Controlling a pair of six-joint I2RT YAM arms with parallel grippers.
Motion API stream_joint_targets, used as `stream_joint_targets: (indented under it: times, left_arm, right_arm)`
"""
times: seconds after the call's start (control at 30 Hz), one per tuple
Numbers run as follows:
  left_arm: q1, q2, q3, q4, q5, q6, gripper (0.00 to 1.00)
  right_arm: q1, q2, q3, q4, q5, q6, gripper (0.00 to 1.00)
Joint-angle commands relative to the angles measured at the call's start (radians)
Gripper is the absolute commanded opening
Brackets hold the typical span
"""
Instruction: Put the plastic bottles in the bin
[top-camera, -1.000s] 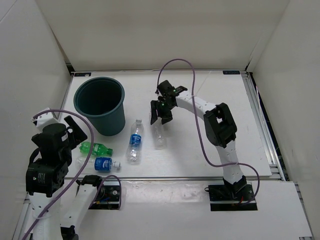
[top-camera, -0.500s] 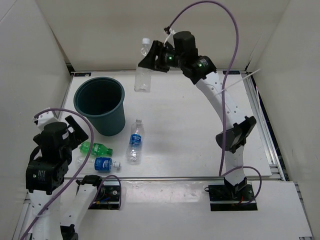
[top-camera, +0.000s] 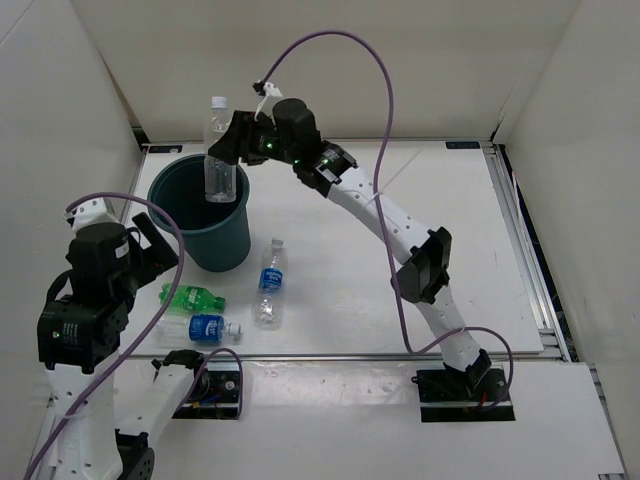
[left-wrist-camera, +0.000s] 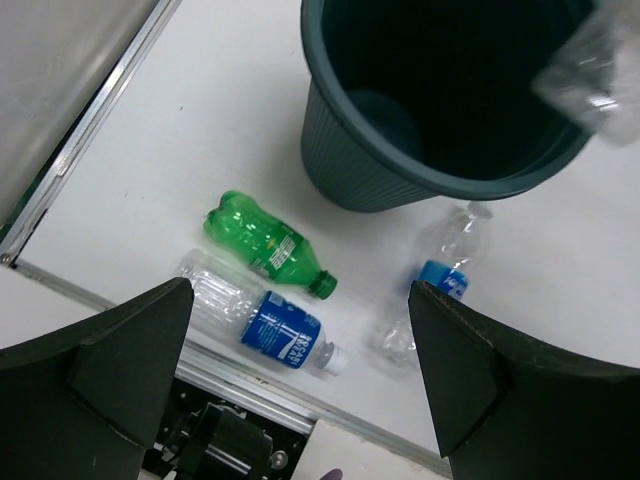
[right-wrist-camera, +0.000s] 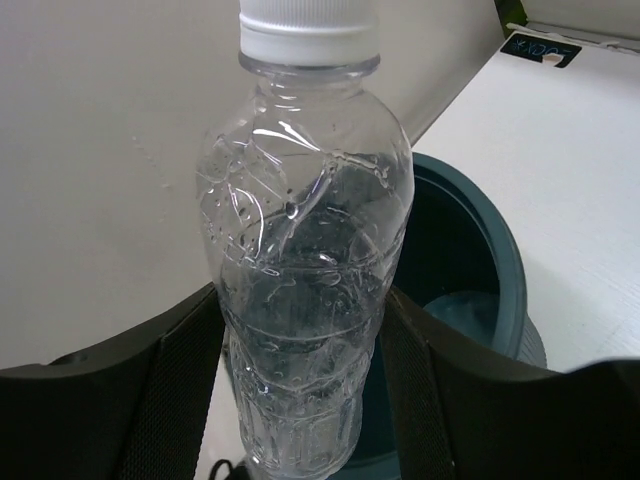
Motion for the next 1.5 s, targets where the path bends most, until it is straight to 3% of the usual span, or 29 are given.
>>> stream_joint_targets:
  times: [0.0,0.03,0.07,0.1,0.23,0.37,0.43,0.53,0.63,0.8,0.87,0.97,1.1,1.47]
  left_arm:
    - [-0.003,0.009,0.053,-0.08,0.043,0.011,1.0]
    - [-0.003,0.018,0.066,-0.08,0.043,0.011,1.0]
    - [-0.003,0.018,0.076,-0.08,0.043,0.011,1.0]
    - [-0.003,0.029,0.076,-0.08,0.043,-0.004,1.0]
    - [-0.003,0.018,0.059,-0.08,0.002,-0.109,1.0]
    - [-0.003,-0.071,-0.028,-0.001,0.022,-0.196,1.0]
    - [-0.003,-0.143,-0.097,0.041,0.022,-0.222,1.0]
    - [-0.003,-0.209,-0.163,0.067,-0.012,-0.29,1.0]
    - [-0.003,-0.25,-0.199,0.081,-0.045,-0.331,1.0]
    - [-0.003,-0.204,-0.157,-0.006,-0.101,-0.34,1.0]
    - [-0.003,-0.191,-0.148,-0.029,-0.11,-0.34,1.0]
    - [-0.003,-0.2,-0.148,-0.039,-0.121,-0.34,1.0]
    - [-0.003,-0.209,-0.13,-0.06,-0.13,-0.34,1.0]
    - [-0.003,-0.247,-0.13,-0.08,-0.112,-0.34,1.0]
  right_arm:
    - [0.05,-0.017,0.027,0.131,0.07,-0.122,0.35]
    - [0.061,-0.017,0.027,0.131,0.079,-0.148,0.7]
    - [0.07,-0.027,0.027,0.11,0.088,-0.192,0.91]
    - [0.079,-0.046,0.027,0.075,0.107,-0.208,1.0]
    - [0.064,-0.263,-0.157,0.027,0.33,-0.164,1.0]
    - [-0.072,-0.386,-0.295,-0.077,0.25,0.071,1.0]
    - [-0.095,-0.452,-0.382,-0.166,0.28,0.176,1.0]
    - [-0.105,-0.532,-0.66,-0.154,0.289,0.198,1.0]
    - [-0.105,-0.518,-0.848,-0.104,0.17,0.15,1.0]
    - [-0.092,-0.396,-0.972,-0.085,-0.005,0.131,0.99]
    - [-0.092,-0.344,-0.972,-0.073,-0.056,0.131,0.98]
    - [-0.092,-0.163,-0.84,-0.155,-0.123,0.102,0.96]
    - [-0.092,-0.078,-0.777,-0.156,-0.183,0.105,0.95]
    - [-0.065,-0.035,-0.794,-0.119,-0.243,0.156,0.95]
